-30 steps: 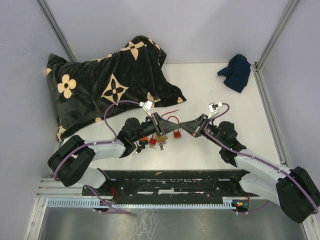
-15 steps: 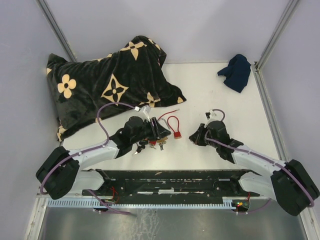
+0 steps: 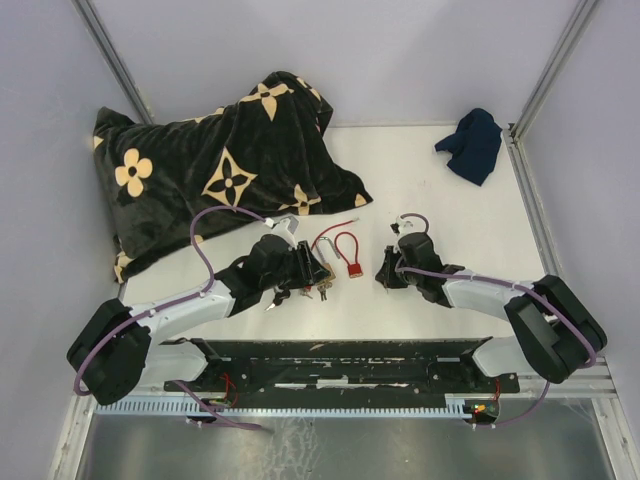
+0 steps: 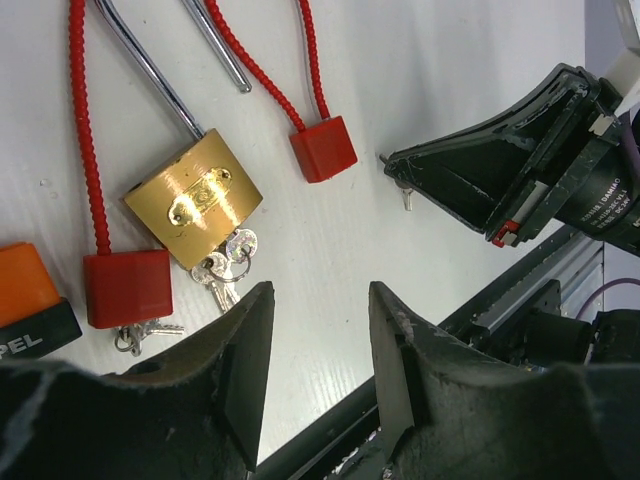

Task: Unlock with the key
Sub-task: Place the key at the center of the board, then pick up the key from the center of the board.

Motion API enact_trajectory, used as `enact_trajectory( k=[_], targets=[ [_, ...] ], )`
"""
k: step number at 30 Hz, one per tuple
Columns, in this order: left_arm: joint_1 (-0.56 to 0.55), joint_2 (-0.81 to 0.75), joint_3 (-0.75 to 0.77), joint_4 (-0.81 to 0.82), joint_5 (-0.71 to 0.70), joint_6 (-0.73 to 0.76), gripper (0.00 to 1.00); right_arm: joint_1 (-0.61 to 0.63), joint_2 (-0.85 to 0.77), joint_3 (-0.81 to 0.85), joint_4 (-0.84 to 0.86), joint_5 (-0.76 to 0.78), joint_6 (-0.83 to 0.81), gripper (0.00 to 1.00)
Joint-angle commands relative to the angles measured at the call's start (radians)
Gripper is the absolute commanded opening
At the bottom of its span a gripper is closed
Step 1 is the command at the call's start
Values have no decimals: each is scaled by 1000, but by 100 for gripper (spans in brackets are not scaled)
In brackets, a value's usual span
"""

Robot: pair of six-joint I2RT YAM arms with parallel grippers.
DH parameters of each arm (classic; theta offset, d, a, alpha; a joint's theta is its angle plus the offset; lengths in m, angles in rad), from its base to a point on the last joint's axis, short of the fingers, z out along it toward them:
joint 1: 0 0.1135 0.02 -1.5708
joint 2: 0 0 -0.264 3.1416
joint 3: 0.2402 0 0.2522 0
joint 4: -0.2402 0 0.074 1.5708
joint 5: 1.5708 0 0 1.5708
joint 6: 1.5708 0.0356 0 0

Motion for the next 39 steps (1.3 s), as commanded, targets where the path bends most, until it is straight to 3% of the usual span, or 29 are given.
enact_trajectory(
  k=[1, 11, 20, 30, 39],
  targets=[
    [4, -33, 35, -2, -27, 58, 50, -3, 38, 71, -17, 31, -87, 10],
    [3, -63, 34, -36, -46, 58, 51, 0, 7, 193, -287, 22, -153, 28],
    [3, -116, 33, -83, -65, 69, 52, 50, 35, 351, -583, 51, -273, 34],
    [4, -134, 25, -105, -70, 60, 53, 138, 186, 463, -670, 167, -319, 34],
    [3, -127, 20, -98, -62, 57, 53, 150, 253, 505, -683, 181, -348, 34]
  ],
)
